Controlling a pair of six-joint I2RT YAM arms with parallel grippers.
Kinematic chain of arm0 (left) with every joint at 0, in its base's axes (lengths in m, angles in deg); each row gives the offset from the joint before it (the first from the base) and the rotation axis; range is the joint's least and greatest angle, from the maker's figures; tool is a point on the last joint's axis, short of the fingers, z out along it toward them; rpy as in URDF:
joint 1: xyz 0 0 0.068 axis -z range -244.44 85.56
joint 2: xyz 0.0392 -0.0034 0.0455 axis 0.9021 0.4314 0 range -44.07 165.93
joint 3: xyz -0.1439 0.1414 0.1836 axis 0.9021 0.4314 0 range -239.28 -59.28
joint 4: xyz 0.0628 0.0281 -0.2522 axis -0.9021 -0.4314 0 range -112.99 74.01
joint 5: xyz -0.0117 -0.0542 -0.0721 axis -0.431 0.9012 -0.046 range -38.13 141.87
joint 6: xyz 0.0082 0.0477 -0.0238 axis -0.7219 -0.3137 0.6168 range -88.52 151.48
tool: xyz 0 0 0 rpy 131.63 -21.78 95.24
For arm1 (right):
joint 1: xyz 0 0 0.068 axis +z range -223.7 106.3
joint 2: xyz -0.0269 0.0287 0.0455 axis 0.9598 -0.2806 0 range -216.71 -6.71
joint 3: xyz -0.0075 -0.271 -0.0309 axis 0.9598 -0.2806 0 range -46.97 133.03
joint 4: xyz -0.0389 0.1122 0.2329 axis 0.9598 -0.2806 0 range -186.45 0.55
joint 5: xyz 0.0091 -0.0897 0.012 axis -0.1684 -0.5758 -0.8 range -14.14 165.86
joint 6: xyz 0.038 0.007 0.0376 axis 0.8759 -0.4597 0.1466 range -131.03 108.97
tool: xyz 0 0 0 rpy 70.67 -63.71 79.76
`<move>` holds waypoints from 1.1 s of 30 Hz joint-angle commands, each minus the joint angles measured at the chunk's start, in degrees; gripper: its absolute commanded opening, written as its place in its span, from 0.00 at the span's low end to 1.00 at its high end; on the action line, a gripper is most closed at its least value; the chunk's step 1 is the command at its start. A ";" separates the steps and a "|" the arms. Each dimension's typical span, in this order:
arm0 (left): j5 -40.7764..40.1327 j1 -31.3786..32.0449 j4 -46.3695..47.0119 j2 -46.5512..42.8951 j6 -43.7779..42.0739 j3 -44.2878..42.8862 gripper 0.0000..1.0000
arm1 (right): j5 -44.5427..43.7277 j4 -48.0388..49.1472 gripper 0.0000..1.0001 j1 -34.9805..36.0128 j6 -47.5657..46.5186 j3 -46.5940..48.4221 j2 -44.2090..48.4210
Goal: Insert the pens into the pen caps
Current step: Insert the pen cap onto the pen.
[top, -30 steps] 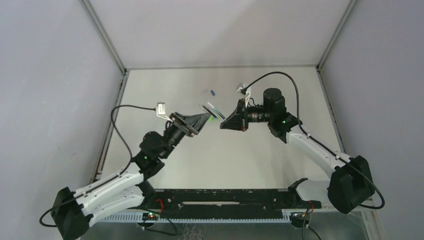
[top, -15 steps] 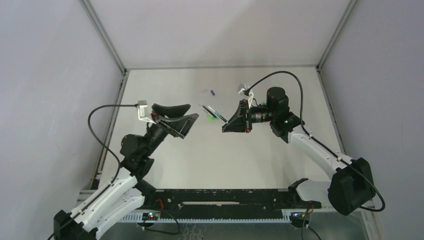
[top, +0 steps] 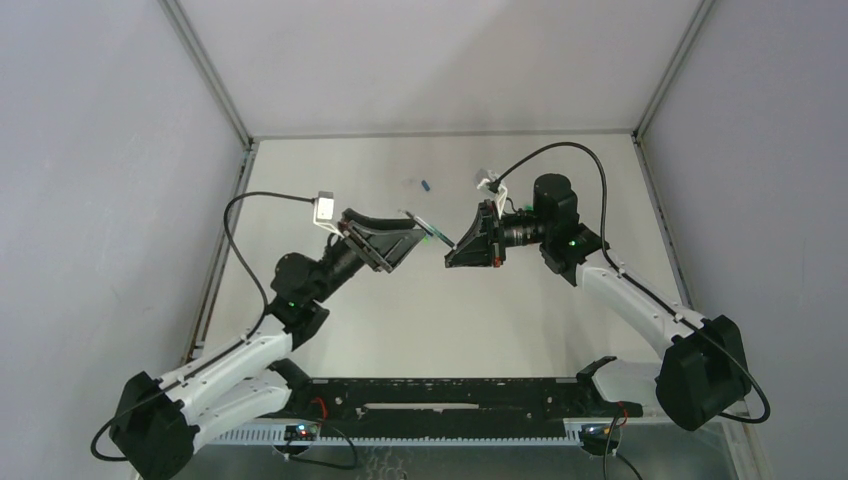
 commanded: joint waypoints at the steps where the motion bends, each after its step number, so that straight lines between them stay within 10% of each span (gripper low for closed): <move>1: -10.10 3.72 -1.70 -0.95 2.49 -4.42 0.75 | -0.24 1.59 0.00 -0.41 0.23 0.04 0.62; 10: -25.53 9.44 -13.59 -1.96 4.29 -8.04 0.58 | -1.08 1.07 0.00 -0.33 -0.15 0.09 0.67; 23: -26.72 11.24 -19.90 2.24 5.56 -14.49 0.47 | -2.18 0.30 0.00 -0.07 -0.98 0.12 0.67; 33: -24.80 11.65 -22.34 3.81 3.66 -16.55 0.04 | -3.53 -0.67 0.00 0.03 -2.52 0.13 1.26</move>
